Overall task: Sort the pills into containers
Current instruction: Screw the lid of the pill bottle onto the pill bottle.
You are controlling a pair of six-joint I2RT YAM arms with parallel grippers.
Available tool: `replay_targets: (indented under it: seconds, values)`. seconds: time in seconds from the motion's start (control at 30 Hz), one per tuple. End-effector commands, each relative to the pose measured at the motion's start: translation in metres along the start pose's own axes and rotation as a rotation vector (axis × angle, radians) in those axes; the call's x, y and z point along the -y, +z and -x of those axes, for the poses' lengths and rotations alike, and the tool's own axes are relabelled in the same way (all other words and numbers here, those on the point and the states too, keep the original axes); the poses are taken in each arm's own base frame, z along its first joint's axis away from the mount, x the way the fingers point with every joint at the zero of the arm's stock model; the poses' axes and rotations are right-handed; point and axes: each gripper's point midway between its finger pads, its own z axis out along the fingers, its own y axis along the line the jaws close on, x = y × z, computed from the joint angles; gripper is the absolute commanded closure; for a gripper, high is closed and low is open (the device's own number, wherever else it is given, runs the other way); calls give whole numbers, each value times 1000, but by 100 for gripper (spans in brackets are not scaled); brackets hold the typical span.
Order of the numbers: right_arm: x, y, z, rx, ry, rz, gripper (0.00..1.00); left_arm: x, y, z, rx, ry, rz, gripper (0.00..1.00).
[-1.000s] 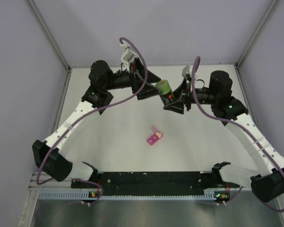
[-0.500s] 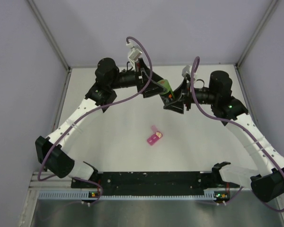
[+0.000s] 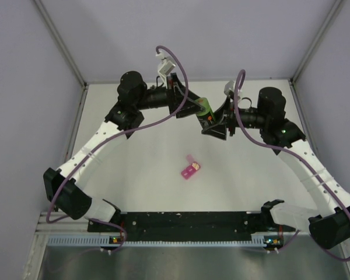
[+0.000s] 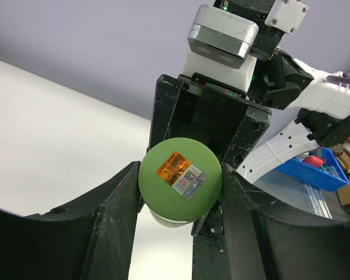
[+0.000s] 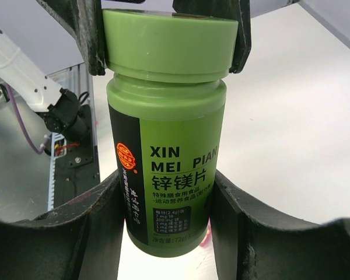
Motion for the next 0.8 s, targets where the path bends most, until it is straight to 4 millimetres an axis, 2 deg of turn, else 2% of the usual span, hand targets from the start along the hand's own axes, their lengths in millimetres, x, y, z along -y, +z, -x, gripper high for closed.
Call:
replay_targets:
  seconds: [0.0,0.17,0.3,0.6,0.77]
  values:
    - [-7,-3,26,54,-78,18,100,16,1,7,10,71,-59,62]
    - [-15,-4,27,54,-81,67,100,29,-3,-5,-26,115,-156,78]
    - [-24,-6,27,56,-72,122,100,36,-8,-18,-73,162,-217,84]
    - [-55,-11,27,60,-36,317,100,51,-18,-36,-149,215,-349,88]
    - [-68,-15,30,57,-5,422,100,60,-22,-44,-188,204,-443,82]
